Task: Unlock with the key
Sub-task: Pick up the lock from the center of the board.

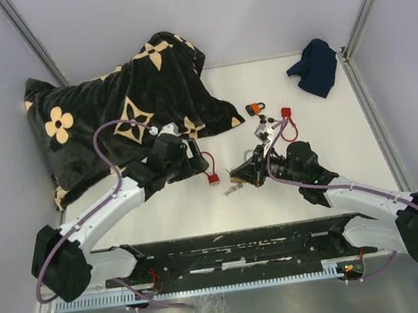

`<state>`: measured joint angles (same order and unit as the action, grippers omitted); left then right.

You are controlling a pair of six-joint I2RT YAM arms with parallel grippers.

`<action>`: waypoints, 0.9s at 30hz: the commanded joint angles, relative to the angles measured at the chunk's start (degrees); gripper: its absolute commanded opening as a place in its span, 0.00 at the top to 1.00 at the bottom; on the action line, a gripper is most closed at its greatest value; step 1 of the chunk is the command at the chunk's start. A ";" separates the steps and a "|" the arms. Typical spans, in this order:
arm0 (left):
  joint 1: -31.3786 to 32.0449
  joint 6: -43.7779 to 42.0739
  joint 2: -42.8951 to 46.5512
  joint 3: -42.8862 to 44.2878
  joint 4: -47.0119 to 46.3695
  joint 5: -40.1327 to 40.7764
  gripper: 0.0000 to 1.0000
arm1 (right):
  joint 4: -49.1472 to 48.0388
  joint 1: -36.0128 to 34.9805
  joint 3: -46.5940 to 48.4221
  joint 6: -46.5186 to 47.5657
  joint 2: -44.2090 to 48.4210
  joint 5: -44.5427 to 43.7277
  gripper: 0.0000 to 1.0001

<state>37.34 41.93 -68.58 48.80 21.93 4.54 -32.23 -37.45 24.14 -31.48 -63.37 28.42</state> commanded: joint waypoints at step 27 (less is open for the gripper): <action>7.83 5.91 -42.18 28.29 19.59 10.44 0.33 | 1.46 1.28 -6.12 7.14 5.65 -4.64 0.98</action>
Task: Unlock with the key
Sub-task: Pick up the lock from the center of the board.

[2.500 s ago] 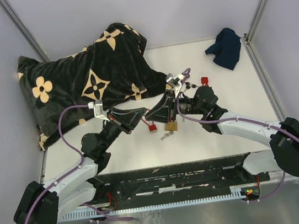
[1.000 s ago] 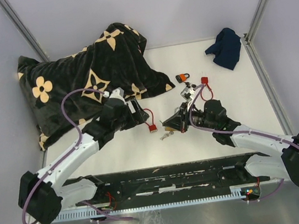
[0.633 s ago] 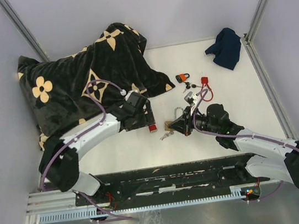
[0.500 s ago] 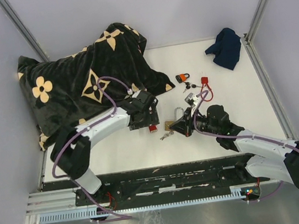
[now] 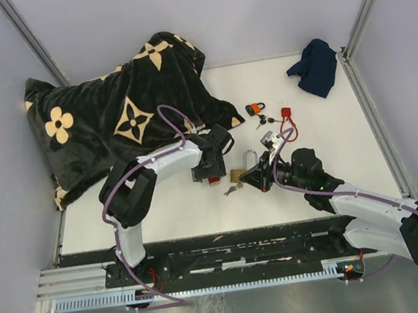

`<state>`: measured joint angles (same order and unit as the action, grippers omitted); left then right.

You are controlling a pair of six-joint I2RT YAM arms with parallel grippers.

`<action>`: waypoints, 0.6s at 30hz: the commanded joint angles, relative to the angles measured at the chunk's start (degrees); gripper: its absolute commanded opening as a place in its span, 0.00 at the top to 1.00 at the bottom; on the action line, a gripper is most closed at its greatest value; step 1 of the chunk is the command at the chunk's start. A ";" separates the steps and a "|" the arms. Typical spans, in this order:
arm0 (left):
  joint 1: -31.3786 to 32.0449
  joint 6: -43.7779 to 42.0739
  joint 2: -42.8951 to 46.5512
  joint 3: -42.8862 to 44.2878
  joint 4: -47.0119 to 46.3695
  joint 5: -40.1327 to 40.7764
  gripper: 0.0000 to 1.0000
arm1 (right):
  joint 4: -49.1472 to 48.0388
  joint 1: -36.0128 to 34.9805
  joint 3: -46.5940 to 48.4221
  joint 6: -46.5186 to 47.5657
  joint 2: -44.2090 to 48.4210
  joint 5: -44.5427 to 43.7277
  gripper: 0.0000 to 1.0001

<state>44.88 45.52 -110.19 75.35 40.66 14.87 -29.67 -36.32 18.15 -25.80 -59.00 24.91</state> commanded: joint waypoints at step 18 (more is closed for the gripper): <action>-1.64 11.87 11.53 -7.76 -5.24 -2.33 0.86 | 2.72 0.19 4.31 -0.13 -1.14 2.26 0.98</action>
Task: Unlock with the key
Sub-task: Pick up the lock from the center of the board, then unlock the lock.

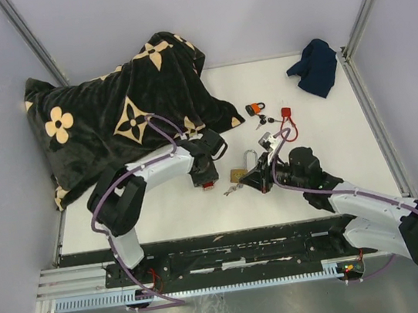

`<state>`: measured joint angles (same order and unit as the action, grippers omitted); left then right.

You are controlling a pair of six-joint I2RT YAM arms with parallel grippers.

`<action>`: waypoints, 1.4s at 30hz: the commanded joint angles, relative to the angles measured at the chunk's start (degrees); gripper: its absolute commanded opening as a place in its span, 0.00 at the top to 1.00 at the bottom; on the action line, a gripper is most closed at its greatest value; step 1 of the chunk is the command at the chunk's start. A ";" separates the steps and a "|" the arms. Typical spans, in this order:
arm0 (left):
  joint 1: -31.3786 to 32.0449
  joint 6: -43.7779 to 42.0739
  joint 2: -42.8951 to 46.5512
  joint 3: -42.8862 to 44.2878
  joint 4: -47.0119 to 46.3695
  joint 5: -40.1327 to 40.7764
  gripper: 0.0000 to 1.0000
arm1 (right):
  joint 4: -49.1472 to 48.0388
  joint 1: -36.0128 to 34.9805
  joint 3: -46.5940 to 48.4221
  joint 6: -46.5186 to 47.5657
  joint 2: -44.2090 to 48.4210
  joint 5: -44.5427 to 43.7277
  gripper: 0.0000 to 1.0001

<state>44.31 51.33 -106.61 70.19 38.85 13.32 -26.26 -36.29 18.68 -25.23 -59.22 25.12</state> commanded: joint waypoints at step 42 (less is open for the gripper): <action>-3.31 21.77 31.70 -20.69 -25.84 -9.88 0.97 | -3.91 -5.46 16.05 -24.83 -22.05 -4.79 0.98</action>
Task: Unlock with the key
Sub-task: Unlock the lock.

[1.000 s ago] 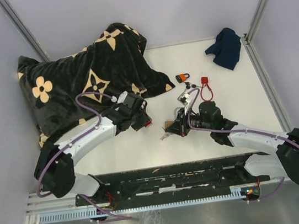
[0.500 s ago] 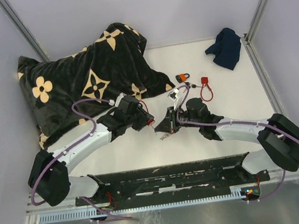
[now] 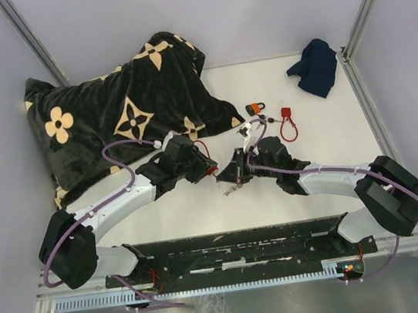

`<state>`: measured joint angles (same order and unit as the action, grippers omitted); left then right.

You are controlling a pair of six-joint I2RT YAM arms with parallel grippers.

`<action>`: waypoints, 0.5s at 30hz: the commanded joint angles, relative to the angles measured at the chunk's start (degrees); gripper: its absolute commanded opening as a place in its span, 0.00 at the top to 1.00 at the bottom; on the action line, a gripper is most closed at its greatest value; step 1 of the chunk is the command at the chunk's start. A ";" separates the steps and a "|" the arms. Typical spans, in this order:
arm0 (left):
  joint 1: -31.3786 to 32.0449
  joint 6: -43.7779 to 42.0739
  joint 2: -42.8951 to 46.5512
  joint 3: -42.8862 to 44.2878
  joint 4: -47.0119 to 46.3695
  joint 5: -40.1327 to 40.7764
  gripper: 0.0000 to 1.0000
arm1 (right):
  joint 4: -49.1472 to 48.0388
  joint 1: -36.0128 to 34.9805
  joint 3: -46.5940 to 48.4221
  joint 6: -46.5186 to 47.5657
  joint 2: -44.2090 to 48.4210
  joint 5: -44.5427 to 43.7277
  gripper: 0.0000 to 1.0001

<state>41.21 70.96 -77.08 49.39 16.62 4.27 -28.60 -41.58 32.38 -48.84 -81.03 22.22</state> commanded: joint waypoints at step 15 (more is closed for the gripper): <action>-0.21 2.59 3.11 -1.22 -4.78 -1.11 0.97 | -0.41 -0.08 1.80 -2.55 0.05 -4.02 0.98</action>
<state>41.15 71.33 -76.31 48.31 15.35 3.90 -28.47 -41.65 32.51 -50.76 -81.41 20.38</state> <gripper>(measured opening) 0.445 0.024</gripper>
